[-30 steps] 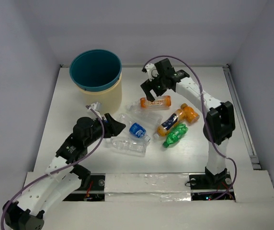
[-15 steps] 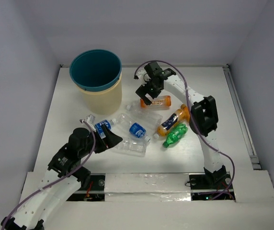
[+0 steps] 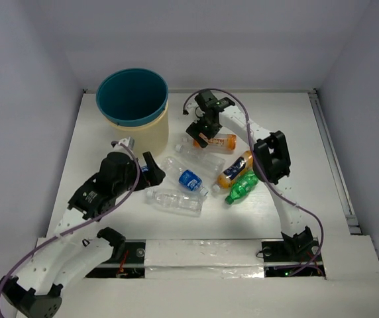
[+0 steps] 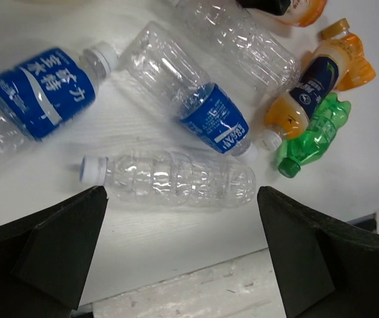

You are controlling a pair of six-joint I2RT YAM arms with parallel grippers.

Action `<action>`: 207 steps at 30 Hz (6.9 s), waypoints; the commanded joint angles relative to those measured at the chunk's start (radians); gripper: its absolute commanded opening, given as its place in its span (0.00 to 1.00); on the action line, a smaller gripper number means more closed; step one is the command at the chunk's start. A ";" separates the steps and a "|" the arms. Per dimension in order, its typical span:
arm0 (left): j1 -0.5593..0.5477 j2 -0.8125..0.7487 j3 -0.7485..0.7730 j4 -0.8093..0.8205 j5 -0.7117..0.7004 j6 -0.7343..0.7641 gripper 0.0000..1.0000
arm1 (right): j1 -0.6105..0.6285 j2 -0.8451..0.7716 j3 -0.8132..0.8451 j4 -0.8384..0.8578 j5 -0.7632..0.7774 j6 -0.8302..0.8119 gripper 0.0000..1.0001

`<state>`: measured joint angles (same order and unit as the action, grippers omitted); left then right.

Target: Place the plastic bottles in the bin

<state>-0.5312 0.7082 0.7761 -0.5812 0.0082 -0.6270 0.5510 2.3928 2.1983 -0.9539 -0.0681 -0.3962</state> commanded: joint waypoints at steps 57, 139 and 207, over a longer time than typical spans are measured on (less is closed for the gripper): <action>-0.191 0.718 -0.020 0.537 -0.393 -0.416 0.99 | 0.007 -1.193 -0.973 0.931 -0.234 0.319 0.43; 0.045 0.546 0.830 0.440 -0.785 0.451 0.57 | 0.165 -1.024 -1.008 1.348 -0.054 0.810 0.14; 0.123 -0.096 0.005 0.079 -0.045 0.076 0.86 | 0.350 -0.867 -0.488 0.840 0.010 0.577 0.41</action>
<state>-0.4065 0.6254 0.8070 -0.5289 -0.0502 -0.5152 0.9447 1.4570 1.5848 -0.2703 -0.0547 0.1581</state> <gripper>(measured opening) 0.852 0.619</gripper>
